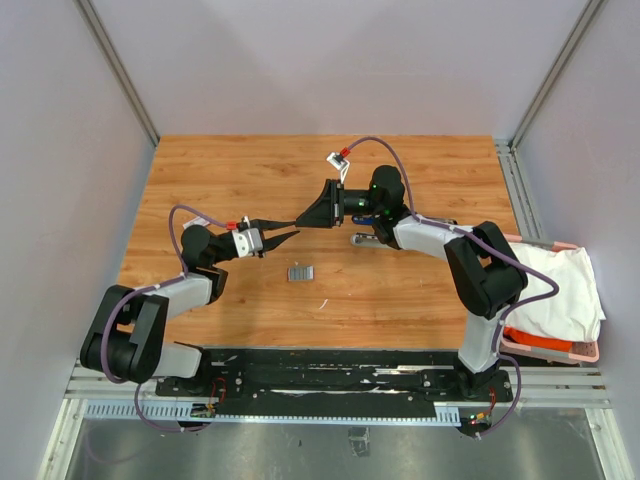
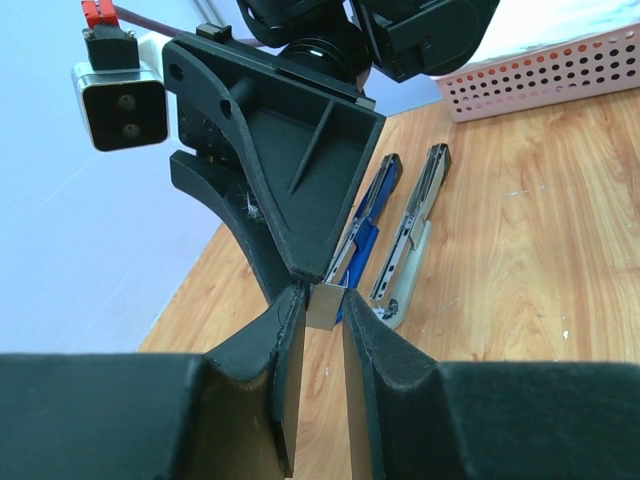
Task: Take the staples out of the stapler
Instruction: Place the staple in the staple box.
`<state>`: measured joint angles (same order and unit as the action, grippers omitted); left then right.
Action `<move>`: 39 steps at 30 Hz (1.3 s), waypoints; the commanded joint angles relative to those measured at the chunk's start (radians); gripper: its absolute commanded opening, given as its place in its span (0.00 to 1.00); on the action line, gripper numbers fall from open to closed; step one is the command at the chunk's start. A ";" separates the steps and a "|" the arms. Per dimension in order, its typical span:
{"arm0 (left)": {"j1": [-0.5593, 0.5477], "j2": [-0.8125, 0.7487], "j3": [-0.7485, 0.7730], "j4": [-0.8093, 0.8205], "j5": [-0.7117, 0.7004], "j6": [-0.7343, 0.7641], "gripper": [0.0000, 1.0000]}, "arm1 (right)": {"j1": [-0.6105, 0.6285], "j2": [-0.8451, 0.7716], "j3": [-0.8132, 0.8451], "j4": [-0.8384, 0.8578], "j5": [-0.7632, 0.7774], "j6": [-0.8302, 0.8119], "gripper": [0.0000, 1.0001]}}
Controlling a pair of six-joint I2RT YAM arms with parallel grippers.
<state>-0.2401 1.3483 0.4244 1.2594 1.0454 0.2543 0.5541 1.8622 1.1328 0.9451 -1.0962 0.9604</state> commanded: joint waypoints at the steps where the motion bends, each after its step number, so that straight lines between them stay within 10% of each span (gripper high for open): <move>1: -0.007 0.011 -0.006 0.070 0.004 -0.030 0.22 | -0.013 0.011 -0.009 0.031 -0.003 0.001 0.39; 12: -0.007 -0.011 0.001 -0.058 -0.005 0.029 0.19 | -0.034 0.003 -0.008 0.022 -0.004 -0.012 0.51; 19: -0.008 -0.107 0.102 -0.580 -0.080 0.168 0.20 | -0.118 -0.025 -0.004 -0.056 -0.004 -0.099 0.74; 39: -0.011 -0.022 0.505 -1.663 -0.387 0.162 0.20 | -0.220 -0.073 -0.010 -0.411 0.008 -0.448 0.79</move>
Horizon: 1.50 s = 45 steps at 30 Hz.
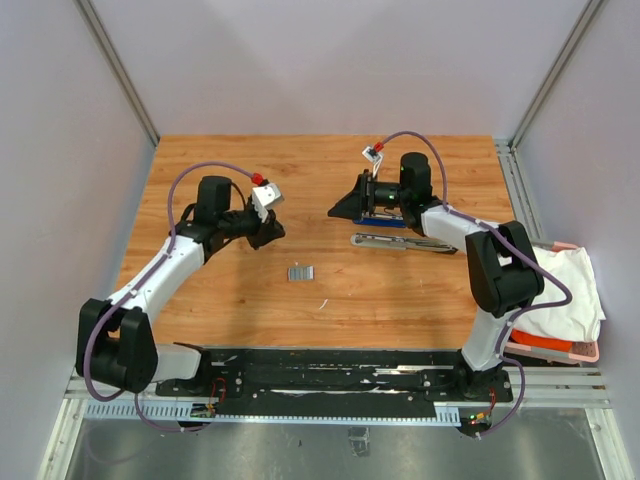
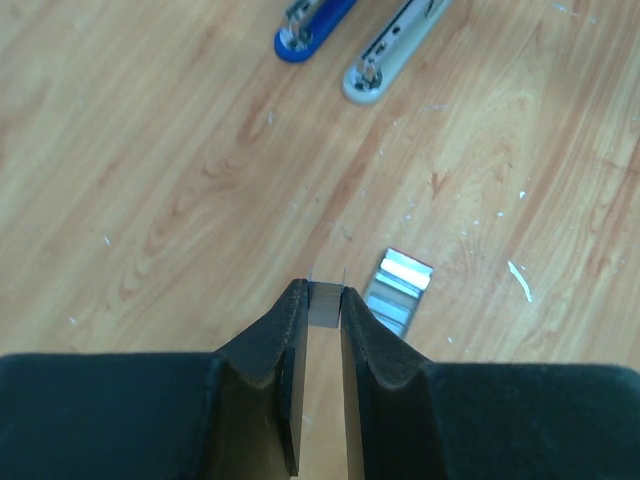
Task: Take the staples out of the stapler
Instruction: Place the staple in the staple box.
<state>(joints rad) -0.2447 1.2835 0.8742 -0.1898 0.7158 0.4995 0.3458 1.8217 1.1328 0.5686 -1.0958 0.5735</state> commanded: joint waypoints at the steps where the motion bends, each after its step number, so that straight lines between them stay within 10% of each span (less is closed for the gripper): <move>1: -0.007 0.056 0.059 -0.223 -0.056 -0.111 0.20 | -0.009 -0.033 -0.018 -0.035 0.010 -0.068 0.79; 8: -0.011 0.170 0.106 -0.275 -0.029 -0.231 0.20 | 0.034 -0.034 -0.113 -0.064 -0.119 -0.380 0.80; 15: -0.011 0.188 0.101 -0.244 -0.033 -0.296 0.20 | 0.145 -0.060 -0.084 -0.725 0.124 -1.388 0.80; 27: -0.011 0.168 0.079 -0.238 -0.050 -0.286 0.20 | 0.289 -0.001 -0.122 -0.565 0.535 -1.547 0.81; 45: 0.030 0.133 0.059 -0.258 -0.072 -0.268 0.19 | 0.464 0.083 -0.132 -0.449 0.696 -1.506 0.83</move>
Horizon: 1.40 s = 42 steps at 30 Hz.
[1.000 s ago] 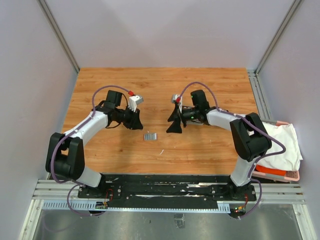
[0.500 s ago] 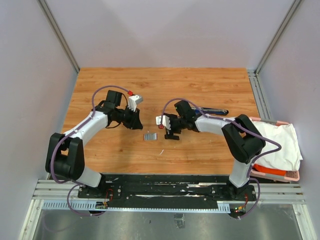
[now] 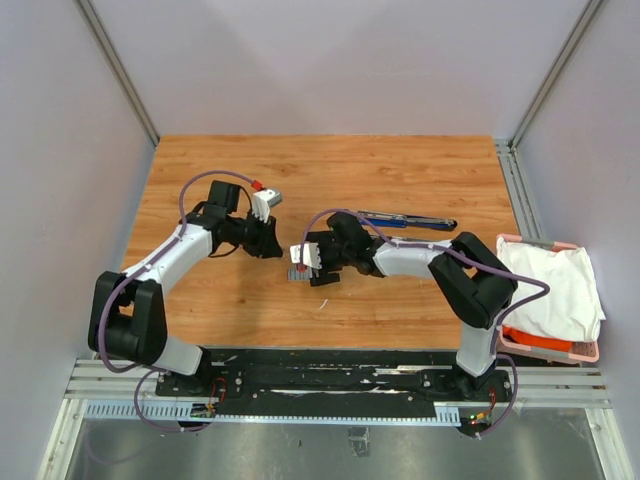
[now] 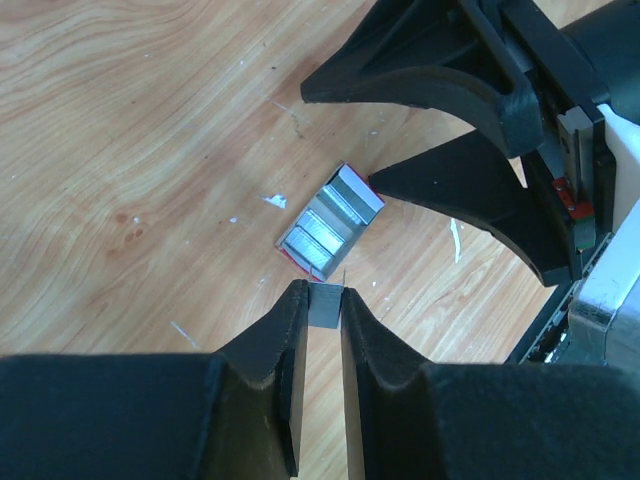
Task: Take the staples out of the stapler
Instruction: Place the staple in the staple box.
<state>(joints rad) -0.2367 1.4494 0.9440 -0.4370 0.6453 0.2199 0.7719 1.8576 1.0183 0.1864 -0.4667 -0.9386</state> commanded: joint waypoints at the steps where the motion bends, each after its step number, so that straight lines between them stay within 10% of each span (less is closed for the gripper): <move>1: 0.028 -0.036 -0.013 -0.014 -0.001 0.013 0.19 | 0.046 0.048 -0.023 -0.063 0.075 -0.001 0.83; 19: 0.050 -0.064 -0.022 -0.055 -0.035 0.051 0.18 | 0.203 0.150 0.186 -0.154 0.445 0.267 0.84; 29: 0.006 -0.028 0.016 -0.086 -0.132 0.111 0.18 | -0.001 -0.123 0.197 -0.494 0.116 0.318 0.84; 42: -0.119 0.092 0.101 -0.119 -0.283 0.133 0.15 | -0.261 -0.318 0.097 -0.468 -0.015 0.457 0.84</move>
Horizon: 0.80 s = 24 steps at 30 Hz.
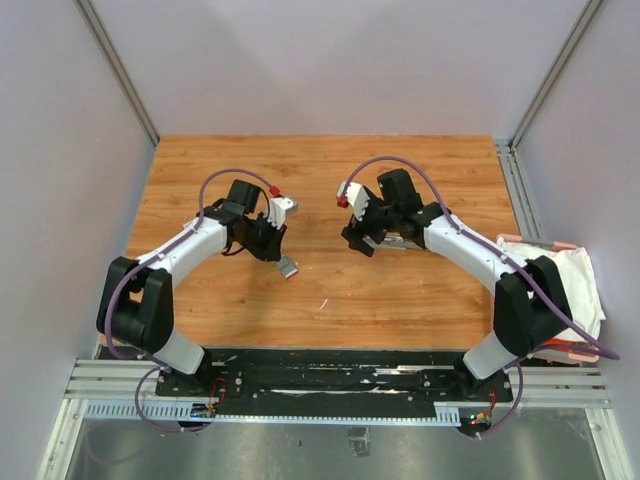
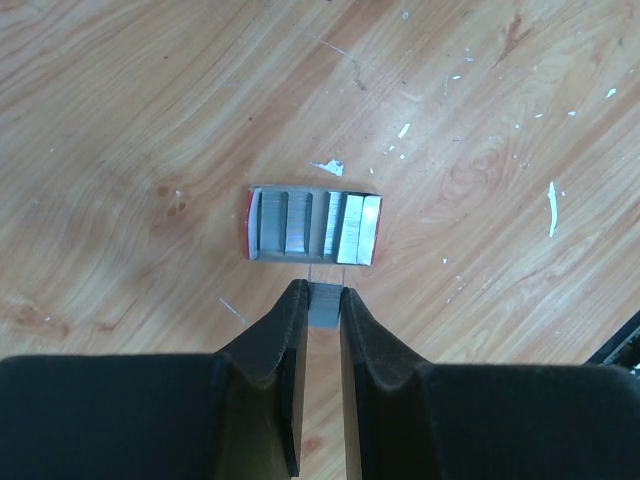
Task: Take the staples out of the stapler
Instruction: Place the staple in the staple box.
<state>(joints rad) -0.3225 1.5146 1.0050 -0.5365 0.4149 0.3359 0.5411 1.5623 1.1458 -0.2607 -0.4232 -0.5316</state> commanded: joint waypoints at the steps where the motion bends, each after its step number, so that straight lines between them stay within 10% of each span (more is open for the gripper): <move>1: -0.044 0.033 0.044 -0.020 -0.063 0.019 0.15 | -0.035 -0.026 -0.032 -0.020 -0.061 0.052 0.84; 24: -0.160 0.204 0.123 -0.022 -0.196 0.052 0.14 | -0.075 -0.050 -0.052 0.004 -0.090 0.063 0.85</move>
<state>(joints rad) -0.4629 1.7008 1.0943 -0.5560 0.2340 0.3786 0.4812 1.5352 1.1057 -0.2596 -0.4904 -0.4850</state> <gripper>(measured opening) 0.194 0.845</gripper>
